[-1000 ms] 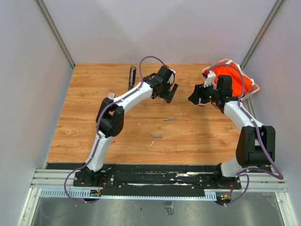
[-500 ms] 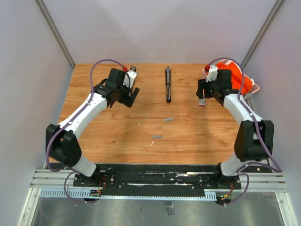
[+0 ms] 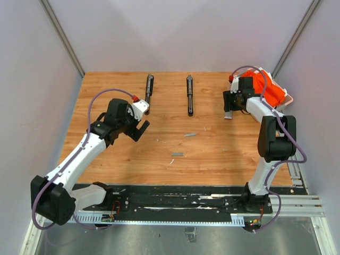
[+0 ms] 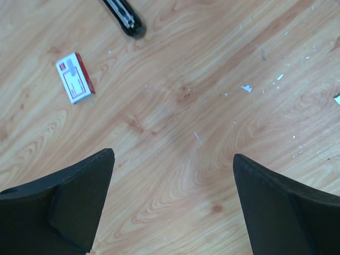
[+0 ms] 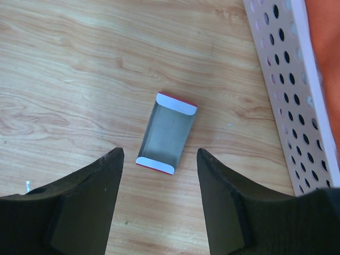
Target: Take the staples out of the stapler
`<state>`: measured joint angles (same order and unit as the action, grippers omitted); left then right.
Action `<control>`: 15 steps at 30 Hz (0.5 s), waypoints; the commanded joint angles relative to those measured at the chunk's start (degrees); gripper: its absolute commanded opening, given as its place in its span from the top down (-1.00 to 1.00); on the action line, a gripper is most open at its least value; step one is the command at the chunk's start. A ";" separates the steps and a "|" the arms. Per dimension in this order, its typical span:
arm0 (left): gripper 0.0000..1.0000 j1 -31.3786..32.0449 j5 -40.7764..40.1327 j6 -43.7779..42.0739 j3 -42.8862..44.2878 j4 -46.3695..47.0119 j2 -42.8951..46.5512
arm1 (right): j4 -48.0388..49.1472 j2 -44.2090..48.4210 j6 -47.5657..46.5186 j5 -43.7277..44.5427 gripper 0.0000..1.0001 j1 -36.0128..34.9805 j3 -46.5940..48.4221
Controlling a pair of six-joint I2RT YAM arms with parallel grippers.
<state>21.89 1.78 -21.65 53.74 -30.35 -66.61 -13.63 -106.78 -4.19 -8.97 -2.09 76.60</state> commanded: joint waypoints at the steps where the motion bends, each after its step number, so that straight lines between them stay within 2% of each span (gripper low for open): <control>1: -0.96 0.05 2.87 -2.33 -1.47 4.19 2.35 | -1.27 -1.38 1.18 3.10 -0.17 1.29 2.44; 15: -0.96 0.01 2.50 -2.69 -3.07 5.75 1.17 | -1.64 -3.96 1.20 4.36 -0.12 2.02 2.20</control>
<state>21.89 3.70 -23.77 51.62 -26.87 -65.73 -14.48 -109.01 -3.42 -5.96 -1.43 77.41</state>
